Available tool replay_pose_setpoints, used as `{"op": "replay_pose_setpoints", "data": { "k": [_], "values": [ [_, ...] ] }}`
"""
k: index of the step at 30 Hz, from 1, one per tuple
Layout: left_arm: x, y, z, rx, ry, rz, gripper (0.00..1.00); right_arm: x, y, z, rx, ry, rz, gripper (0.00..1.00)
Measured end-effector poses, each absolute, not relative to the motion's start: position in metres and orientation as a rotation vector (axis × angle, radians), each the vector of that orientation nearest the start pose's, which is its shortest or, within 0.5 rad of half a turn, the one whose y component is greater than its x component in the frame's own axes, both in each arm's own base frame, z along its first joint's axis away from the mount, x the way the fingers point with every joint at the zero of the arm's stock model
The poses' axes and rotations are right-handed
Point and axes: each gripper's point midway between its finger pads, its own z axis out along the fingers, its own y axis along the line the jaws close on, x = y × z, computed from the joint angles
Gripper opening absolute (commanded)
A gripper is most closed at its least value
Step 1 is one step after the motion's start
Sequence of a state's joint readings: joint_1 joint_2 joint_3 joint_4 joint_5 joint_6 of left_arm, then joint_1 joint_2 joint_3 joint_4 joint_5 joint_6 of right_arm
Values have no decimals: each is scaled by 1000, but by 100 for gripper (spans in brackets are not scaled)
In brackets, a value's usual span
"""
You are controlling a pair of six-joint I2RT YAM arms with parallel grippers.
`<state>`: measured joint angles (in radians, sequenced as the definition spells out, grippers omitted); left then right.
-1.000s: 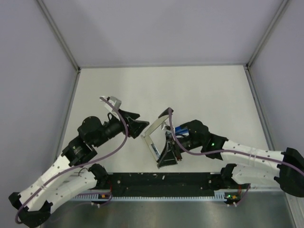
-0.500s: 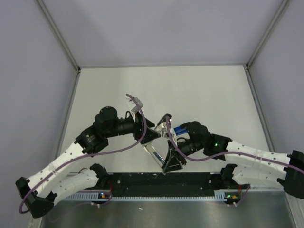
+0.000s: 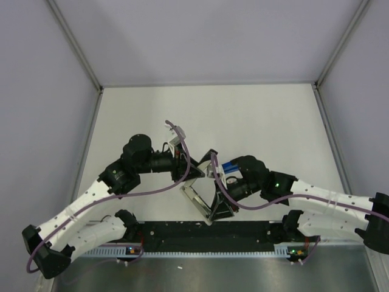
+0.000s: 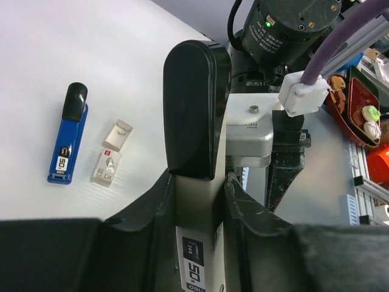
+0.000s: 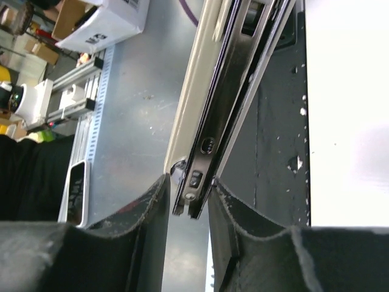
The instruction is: Unload the staples from the stapler
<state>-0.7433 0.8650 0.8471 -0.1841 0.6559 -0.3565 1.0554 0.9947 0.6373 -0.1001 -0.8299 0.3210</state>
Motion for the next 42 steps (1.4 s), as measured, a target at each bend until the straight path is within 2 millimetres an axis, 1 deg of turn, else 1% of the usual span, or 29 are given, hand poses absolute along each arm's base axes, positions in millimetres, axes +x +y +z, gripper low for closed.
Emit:
{"op": "replay_pose_setpoints", "data": {
  "k": [4,6,9,14,16,18,19,20,22,23,24,27,29,31,34,35,37,42],
  "values": [
    [132,-281,291,870,1735,-1347,0,17,305,189,-1335,1886,1620,6],
    [133,-280,296,860,1712,-1337,0,22,306,188,-1288,1920,1597,6],
    [137,-276,304,827,1676,-1303,0,27,310,191,-1235,1913,1598,5],
    [157,-264,320,666,1597,-1210,0,40,321,192,-1122,1864,1595,5],
    [165,-260,323,605,1574,-1180,0,46,326,191,-1085,1855,1591,5],
    [176,-256,322,547,1560,-1138,0,54,333,187,-1052,1863,1570,7],
    [181,-255,322,525,1556,-1116,0,59,335,184,-1035,1872,1552,10],
    [188,-254,320,507,1554,-1089,0,65,338,181,-1014,1883,1527,16],
    [203,-252,315,473,1546,-1021,0,78,345,178,-965,1922,1477,28],
    [212,-250,312,454,1539,-980,0,83,348,177,-941,1946,1460,37],
    [221,-248,308,434,1537,-937,0,91,351,175,-911,1977,1428,44],
    [241,-237,296,381,1538,-817,0,119,356,172,-810,2046,1327,53],
    [252,-230,293,360,1534,-747,0,140,354,173,-743,2070,1253,57],
    [261,-226,294,347,1519,-691,0,159,351,181,-687,2068,1196,61],
    [275,-222,293,335,1514,-622,0,177,344,191,-639,2056,1134,64],
    [284,-220,289,325,1523,-582,0,180,341,194,-630,2052,1115,64],
    [299,-216,282,311,1545,-516,0,180,334,196,-630,2053,1081,65],
    [340,-201,254,272,1616,-321,0,175,317,190,-640,2093,1013,65]
  ]
}}
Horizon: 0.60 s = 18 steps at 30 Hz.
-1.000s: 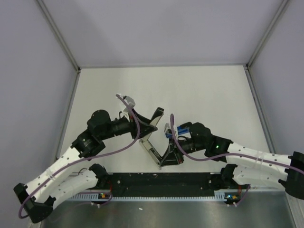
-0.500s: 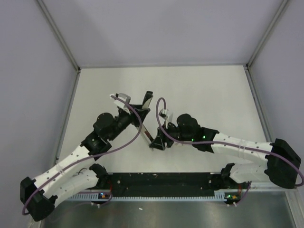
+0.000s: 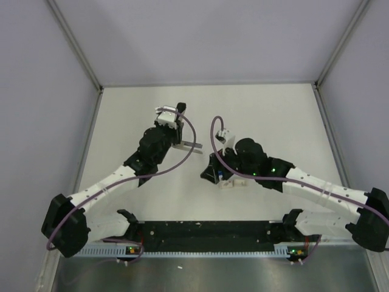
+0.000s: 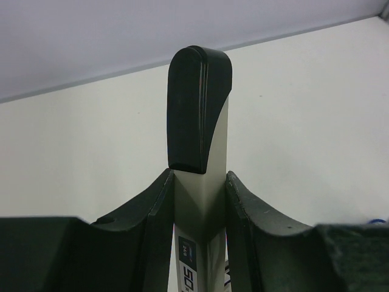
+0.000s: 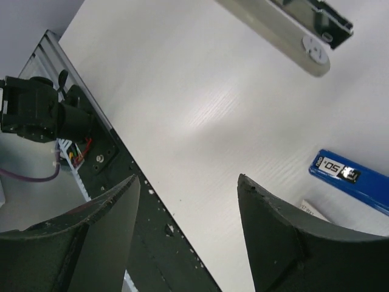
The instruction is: Unload the staples from the stapler
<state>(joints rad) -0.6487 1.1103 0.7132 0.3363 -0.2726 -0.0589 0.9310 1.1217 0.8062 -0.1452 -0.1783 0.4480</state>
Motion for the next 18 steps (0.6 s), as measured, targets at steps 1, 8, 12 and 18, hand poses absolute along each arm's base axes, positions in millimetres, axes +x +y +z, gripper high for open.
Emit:
{"op": "replay_pose_setpoints", "data": {
  "k": [1,8,12,18],
  "values": [
    [345,-199,250,267,1627,-290,0,173,314,190,-646,2099,1010,66],
    [378,-177,225,237,1691,-44,0,129,318,179,-813,2134,1054,66],
    [390,-166,216,220,1722,86,0,85,333,168,-987,2140,1114,66],
    [404,-148,187,209,1827,240,0,29,342,146,-1203,2136,1131,66]
  ]
}}
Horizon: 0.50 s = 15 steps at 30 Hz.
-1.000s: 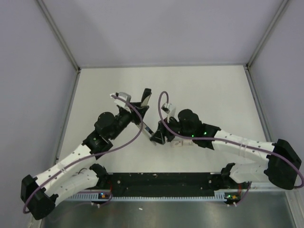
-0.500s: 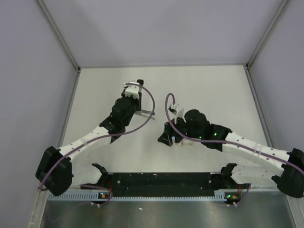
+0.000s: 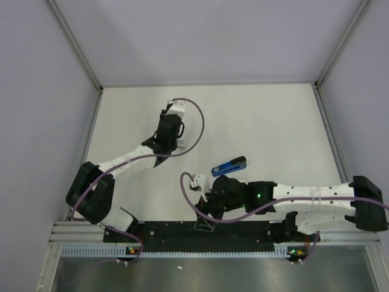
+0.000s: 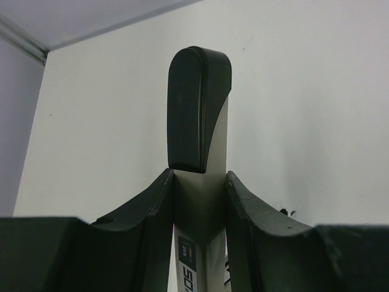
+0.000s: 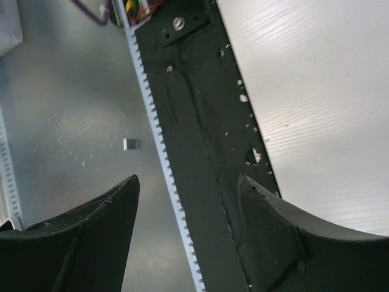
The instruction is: Unload the staples from the stapler
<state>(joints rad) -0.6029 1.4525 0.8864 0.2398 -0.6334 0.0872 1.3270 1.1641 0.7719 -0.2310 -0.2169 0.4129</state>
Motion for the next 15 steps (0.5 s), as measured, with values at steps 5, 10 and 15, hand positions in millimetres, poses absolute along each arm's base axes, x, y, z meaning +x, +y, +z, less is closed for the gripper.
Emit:
{"op": "replay_pose_setpoints", "data": {
  "k": [5,10,15],
  "values": [
    [413,-131,145,184,1977,294,0,2,344,124,-1328,2150,1079,65],
    [415,-115,108,149,2110,352,4,-16,340,114,-1432,2122,1016,66],
    [409,-116,81,158,2216,367,36,-41,349,112,-1562,2060,988,66]
  ]
}}
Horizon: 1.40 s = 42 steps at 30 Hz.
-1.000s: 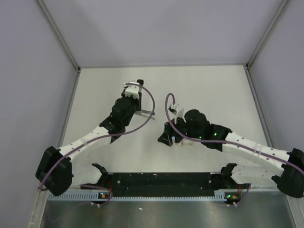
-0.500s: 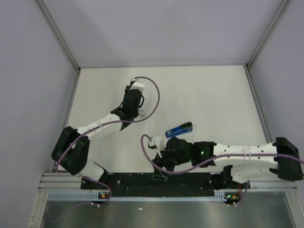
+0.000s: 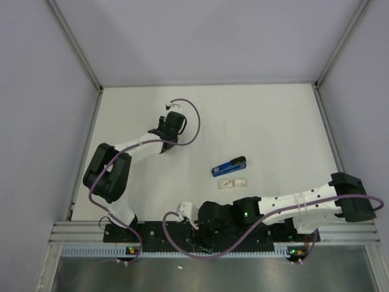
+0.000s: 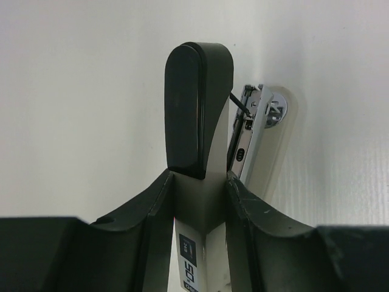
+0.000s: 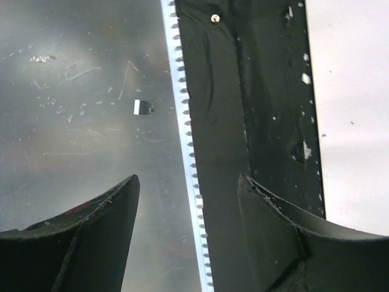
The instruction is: Unload the staples from the stapler
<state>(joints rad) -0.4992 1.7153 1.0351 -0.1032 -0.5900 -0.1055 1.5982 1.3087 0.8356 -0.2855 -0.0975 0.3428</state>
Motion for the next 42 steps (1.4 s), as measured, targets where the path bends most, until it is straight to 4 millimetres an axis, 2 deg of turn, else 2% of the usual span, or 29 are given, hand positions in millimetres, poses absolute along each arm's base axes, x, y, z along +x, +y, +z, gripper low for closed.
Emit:
{"op": "replay_pose_setpoints", "data": {
  "k": [4,7,9,13,18,25,30,33,36,42],
  "values": [
    [413,-126,84,160,2248,305,51,-57,356,110,-1648,2001,958,67],
    [408,-130,81,177,2284,276,73,-65,362,107,-1693,1977,934,67],
    [405,-132,78,184,2306,255,85,-69,367,103,-1716,1968,916,67],
    [398,-140,79,199,2334,187,91,-73,379,92,-1744,1977,867,67],
    [390,-147,108,194,2306,92,94,-81,389,80,-1777,1979,826,67],
    [368,-156,184,167,2175,-110,93,-103,408,75,-1811,1961,789,66],
    [338,-155,226,172,2077,-244,93,-113,421,66,-1818,1982,728,66],
    [323,-152,240,173,2032,-288,92,-118,426,61,-1826,1991,685,64],
    [312,-151,245,180,2018,-318,91,-123,429,57,-1831,2001,641,62],
    [294,-155,231,224,2044,-386,91,-120,421,44,-1820,2059,519,58]
  ]
}}
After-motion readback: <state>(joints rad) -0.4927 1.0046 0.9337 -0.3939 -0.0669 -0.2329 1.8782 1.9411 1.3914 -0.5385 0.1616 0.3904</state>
